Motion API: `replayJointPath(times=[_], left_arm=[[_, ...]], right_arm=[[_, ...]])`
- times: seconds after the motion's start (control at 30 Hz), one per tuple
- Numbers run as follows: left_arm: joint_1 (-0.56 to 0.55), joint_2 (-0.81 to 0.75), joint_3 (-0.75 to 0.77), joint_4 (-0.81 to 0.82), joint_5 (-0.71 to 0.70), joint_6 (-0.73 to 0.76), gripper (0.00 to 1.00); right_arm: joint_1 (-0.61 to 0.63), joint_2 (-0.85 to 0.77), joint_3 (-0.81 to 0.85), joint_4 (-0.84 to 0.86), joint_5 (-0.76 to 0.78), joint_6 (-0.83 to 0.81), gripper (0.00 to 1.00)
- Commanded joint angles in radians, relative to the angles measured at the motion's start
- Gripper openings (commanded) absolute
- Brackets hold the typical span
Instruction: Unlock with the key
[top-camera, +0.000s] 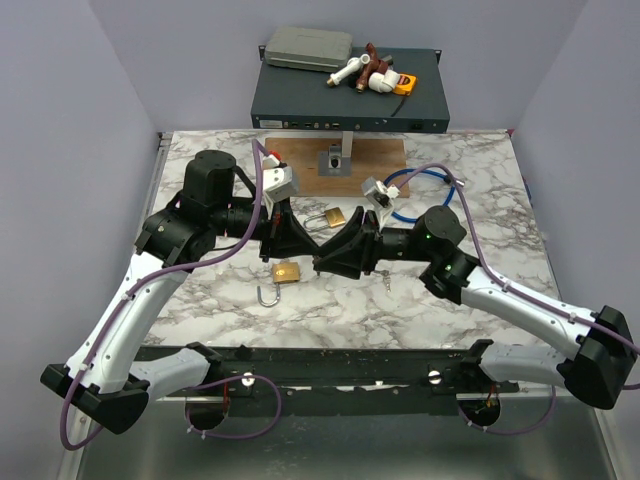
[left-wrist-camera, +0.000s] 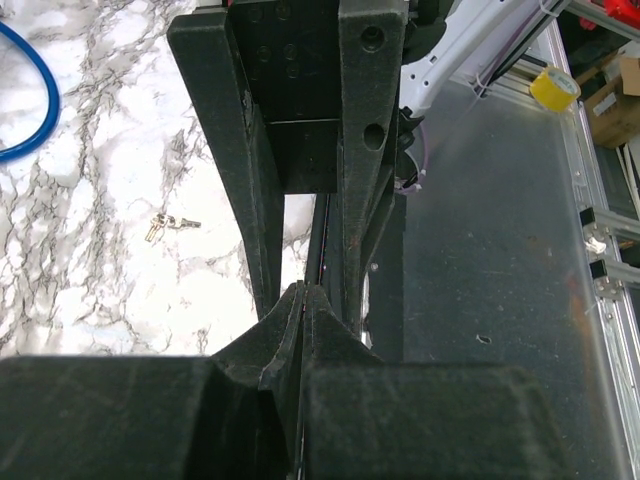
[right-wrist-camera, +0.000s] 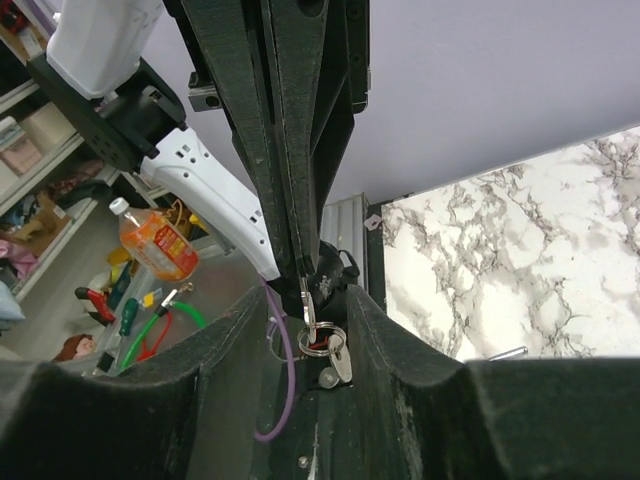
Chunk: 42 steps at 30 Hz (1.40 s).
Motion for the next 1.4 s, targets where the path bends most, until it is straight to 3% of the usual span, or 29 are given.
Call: replayJointPath(times=[0.0,0.07,0.2,0.43,0.5,0.6,0.77,1.0,1.37], left_arm=[[-0.007,-0.008,0.026,0.018,0.009,-0.018,0.00],[-0.007,-0.009,0.026,0.019,0.008,-0.021,0.00],[-0.007,-0.012,0.021,0.022,0.008,-0.022,0.00],[-0.006,-0.009,0.033,0.028,-0.006,-0.060,0.03],[-0.004,-0.006,0.037,0.033,-0.028,-0.075,0.30],[0.008,0.008,0.058,0.034,-0.061,-0.099,0.59],[0.049,0.050,0.083,-0.004,-0.113,-0.092,0.84],[0.054,0.196,0.021,-0.046,-0.429,-0.031,0.84],[0.027,0.672,0.085,0.018,-0.553,-0.016,0.81]], right_arm=[[-0.004,0.008,-0.010,0.052,-0.001,0.012,0.36],[-0.003,0.015,-0.007,0.058,-0.003,0.017,0.28],[-0.003,0.020,-0.011,0.073,-0.005,0.024,0.01],[-0.004,-0.017,-0.044,0.035,-0.005,0.033,0.01],[-0.004,-0.028,-0.049,0.011,-0.013,0.038,0.01],[-0.003,-0.047,-0.053,-0.053,-0.012,0.033,0.01],[-0.010,-0.093,-0.073,-0.189,0.010,0.010,0.01],[-0.031,-0.224,-0.116,-0.409,0.159,-0.013,0.01],[-0.034,-0.401,-0.103,-0.589,0.340,-0.021,0.01]])
